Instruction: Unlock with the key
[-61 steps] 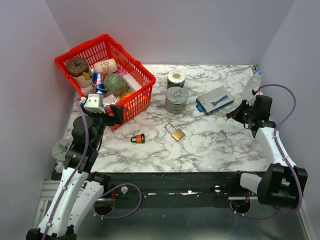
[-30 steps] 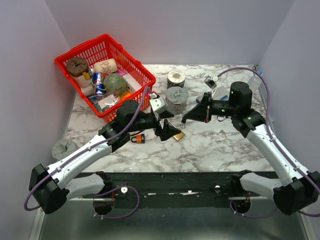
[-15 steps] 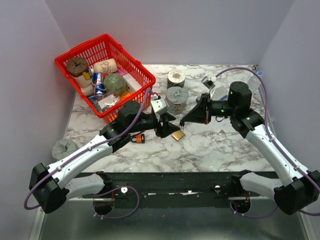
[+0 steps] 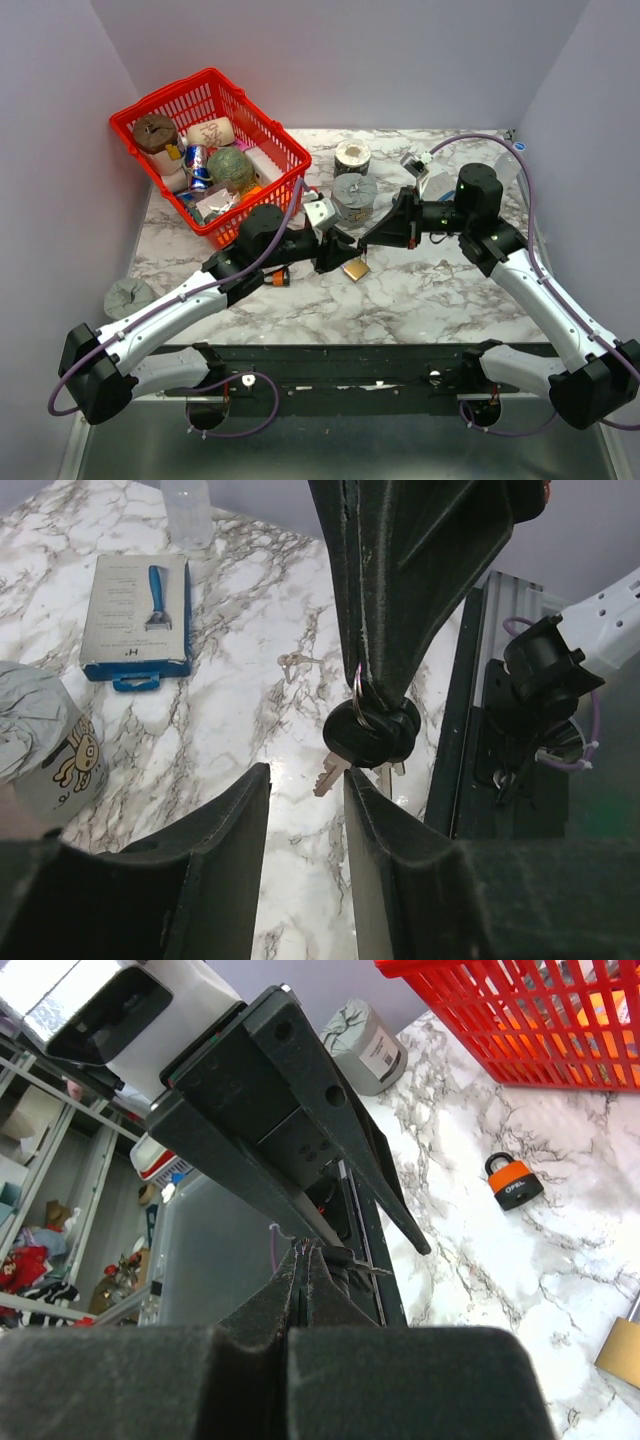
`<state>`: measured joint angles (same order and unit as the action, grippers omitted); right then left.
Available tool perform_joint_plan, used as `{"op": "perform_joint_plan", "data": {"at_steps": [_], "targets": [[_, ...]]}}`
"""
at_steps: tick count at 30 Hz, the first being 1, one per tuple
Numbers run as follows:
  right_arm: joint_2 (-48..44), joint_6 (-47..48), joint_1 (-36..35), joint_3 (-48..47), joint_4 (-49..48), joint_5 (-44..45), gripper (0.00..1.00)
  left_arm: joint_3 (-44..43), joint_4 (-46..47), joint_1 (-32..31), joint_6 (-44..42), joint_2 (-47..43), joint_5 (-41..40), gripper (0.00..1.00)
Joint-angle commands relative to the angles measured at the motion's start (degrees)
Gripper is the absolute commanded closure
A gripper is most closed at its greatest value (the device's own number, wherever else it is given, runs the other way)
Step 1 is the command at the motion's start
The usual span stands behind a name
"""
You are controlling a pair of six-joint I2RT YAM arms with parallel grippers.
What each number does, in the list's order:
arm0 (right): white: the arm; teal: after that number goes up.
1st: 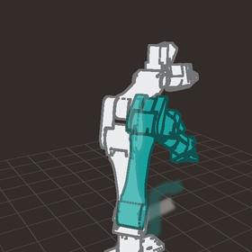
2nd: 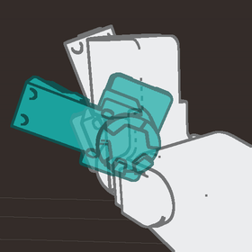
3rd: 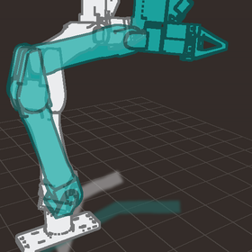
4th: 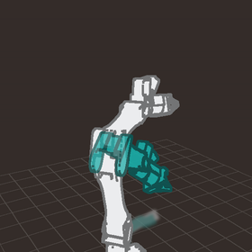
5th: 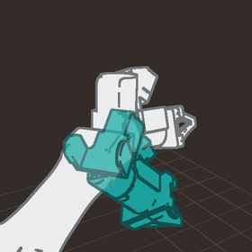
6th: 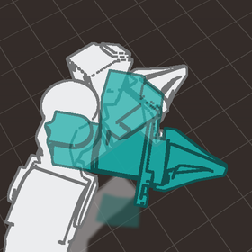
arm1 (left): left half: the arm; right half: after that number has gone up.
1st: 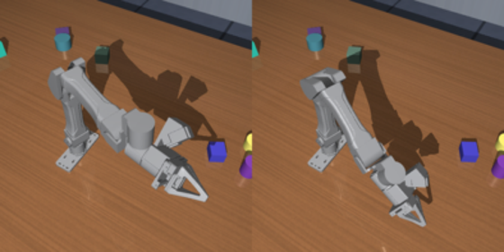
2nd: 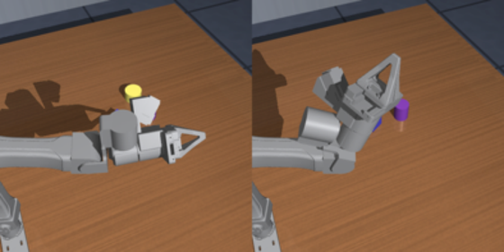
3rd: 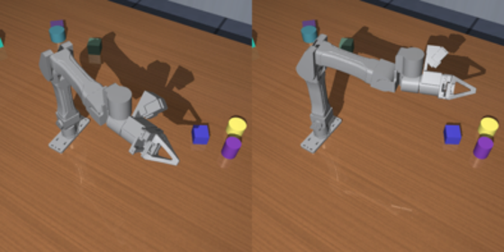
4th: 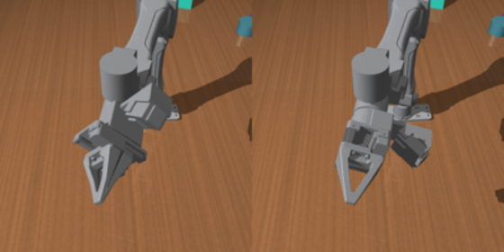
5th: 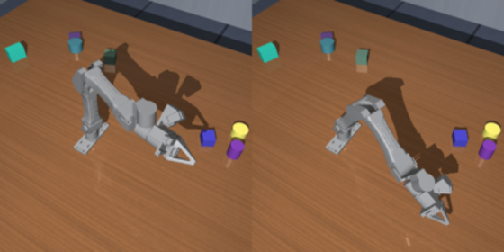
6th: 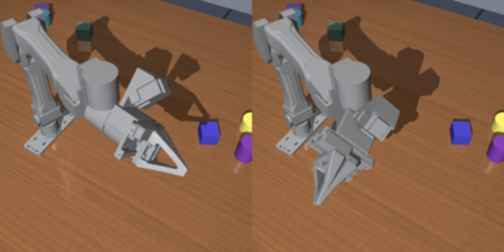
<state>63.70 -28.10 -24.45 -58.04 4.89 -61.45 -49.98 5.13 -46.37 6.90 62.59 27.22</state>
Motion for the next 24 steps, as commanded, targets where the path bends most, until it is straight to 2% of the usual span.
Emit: {"op": "perform_joint_plan", "data": {"at_steps": [1, 3, 6, 13, 21, 24], "targets": [[0.54, -1.26, -0.60, -0.67, -2.16, -0.69, 0.99, 2.16, 4.54, -1.09, 0.75, -0.45, -3.05, 0.59], [0.46, -1.52, -0.69, -0.50, -2.33, -0.08, 0.99, 2.78, 5.86, -1.27, 1.01, -0.98, -4.28, 0.59], [0.28, -2.40, -0.78, -0.06, -3.30, 0.98, 0.99, 3.39, 6.56, -1.71, 1.01, -1.68, -4.99, 0.52], [0.46, -4.33, -0.87, 0.65, -4.36, 3.00, 0.99, 4.62, 8.58, -2.06, 1.72, -2.47, -7.01, 0.45], [2.04, -6.35, -0.95, 1.35, -6.81, 3.27, 0.99, 5.68, 11.05, -2.06, 2.95, -3.00, -8.85, 0.45], [2.39, -7.67, -1.04, 1.61, -8.22, 3.27, 0.99, 6.03, 11.84, -2.06, 3.65, -2.65, -9.03, 0.49]]}}
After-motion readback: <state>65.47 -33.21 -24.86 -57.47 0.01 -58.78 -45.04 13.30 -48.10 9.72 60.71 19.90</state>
